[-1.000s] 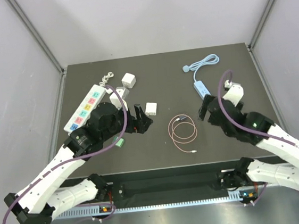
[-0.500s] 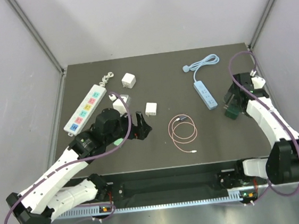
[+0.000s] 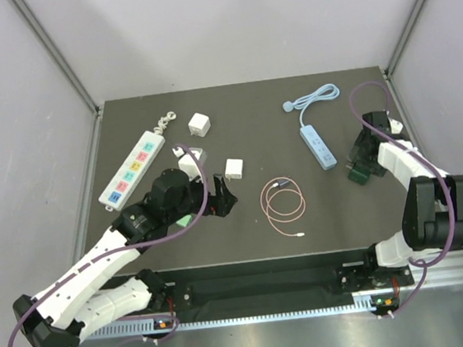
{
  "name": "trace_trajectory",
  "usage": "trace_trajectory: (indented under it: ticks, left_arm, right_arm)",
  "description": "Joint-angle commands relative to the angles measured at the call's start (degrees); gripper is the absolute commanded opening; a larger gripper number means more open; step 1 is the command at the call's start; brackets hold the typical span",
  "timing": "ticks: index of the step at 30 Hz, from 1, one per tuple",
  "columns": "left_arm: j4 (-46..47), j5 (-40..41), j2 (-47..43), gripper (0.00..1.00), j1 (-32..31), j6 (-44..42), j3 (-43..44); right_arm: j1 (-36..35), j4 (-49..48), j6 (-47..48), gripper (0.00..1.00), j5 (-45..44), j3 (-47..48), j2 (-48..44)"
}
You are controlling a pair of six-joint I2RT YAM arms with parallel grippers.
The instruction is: Insert the plug
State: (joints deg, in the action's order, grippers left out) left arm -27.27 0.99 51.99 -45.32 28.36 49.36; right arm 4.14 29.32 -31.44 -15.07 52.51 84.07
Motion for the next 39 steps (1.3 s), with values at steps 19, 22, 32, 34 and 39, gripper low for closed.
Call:
trace_trajectory:
  ticks: [19,22,32,34,39]
  left_arm:
    - [13.2,-20.4,10.1,0.96,3.0,5.7,3.8]
    - [19.3,-25.8,12.1,0.98,2.9,5.0,3.1]
    - [29.6,-30.0,16.8,0.98,2.7,8.6,1.7]
    - [31.9,-29.6,16.9,0.98,2.5,9.7,1.4]
    - [32.3,-27.1,17.2,0.98,1.5,9.5,2.1]
  right_arm:
    - [-26.4,1.9,-0.5,0.31,13.4,-0.8,-21.8]
    - [-30.8,0.5,-3.9,0.30,19.2,-1.1,-24.3]
    - [-38.4,-8.6,-13.3,0.27,25.8,-4.3,-34.4]
    - [-39.6,-9.8,-14.3,0.27,25.9,-5.3,-34.9]
    - [-41.5,-11.3,-15.9,0.26,24.4,-6.0,-35.6]
